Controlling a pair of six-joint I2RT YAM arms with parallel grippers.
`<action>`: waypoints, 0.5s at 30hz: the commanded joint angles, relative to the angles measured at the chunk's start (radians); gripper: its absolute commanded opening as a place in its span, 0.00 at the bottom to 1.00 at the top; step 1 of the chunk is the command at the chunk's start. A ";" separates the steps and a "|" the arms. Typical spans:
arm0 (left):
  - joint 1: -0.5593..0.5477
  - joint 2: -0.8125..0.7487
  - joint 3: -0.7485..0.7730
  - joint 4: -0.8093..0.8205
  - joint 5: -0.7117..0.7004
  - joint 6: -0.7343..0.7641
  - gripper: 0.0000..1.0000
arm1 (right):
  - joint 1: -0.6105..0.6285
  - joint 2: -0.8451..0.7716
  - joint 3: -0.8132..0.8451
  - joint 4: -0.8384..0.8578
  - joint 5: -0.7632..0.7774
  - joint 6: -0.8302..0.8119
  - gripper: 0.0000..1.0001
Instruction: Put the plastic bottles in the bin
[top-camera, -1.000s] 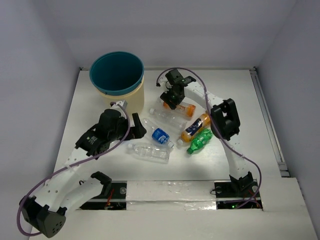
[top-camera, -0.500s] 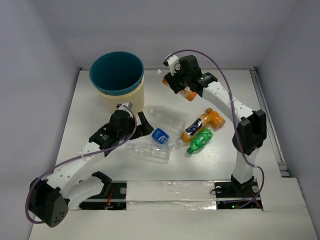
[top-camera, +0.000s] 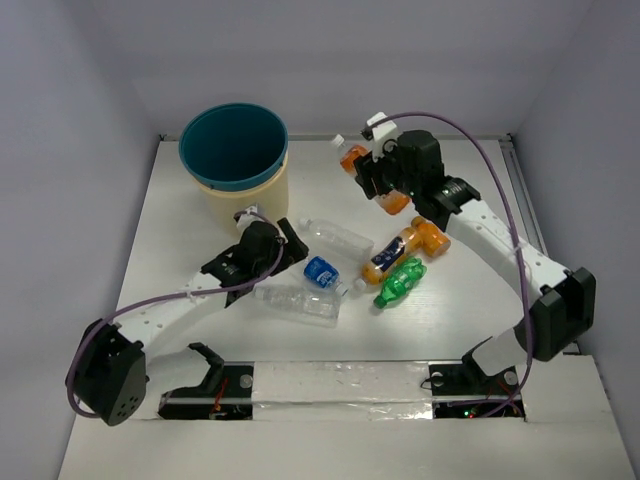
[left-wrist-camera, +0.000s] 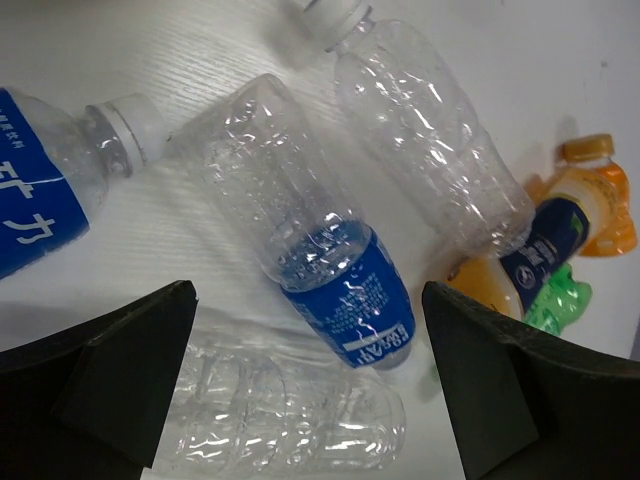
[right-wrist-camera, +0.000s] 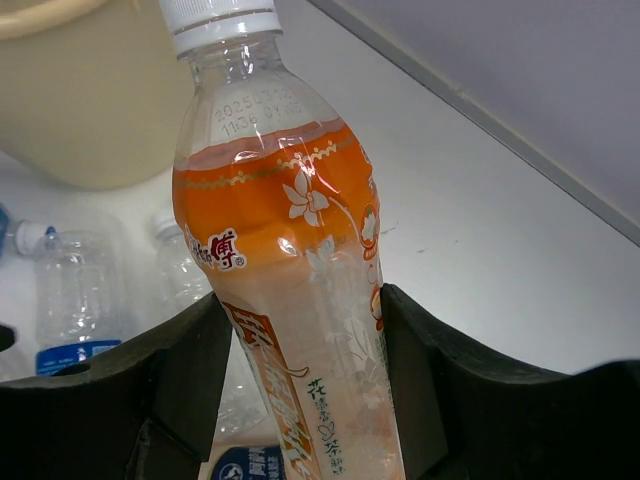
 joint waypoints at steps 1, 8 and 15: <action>-0.063 0.064 0.017 0.034 -0.129 -0.075 0.95 | 0.007 -0.113 -0.045 0.146 -0.028 0.053 0.42; -0.105 0.231 0.086 0.013 -0.216 -0.133 0.99 | 0.007 -0.274 -0.145 0.229 -0.174 0.104 0.42; -0.105 0.307 0.108 0.045 -0.240 -0.164 0.99 | 0.007 -0.312 -0.193 0.264 -0.264 0.132 0.43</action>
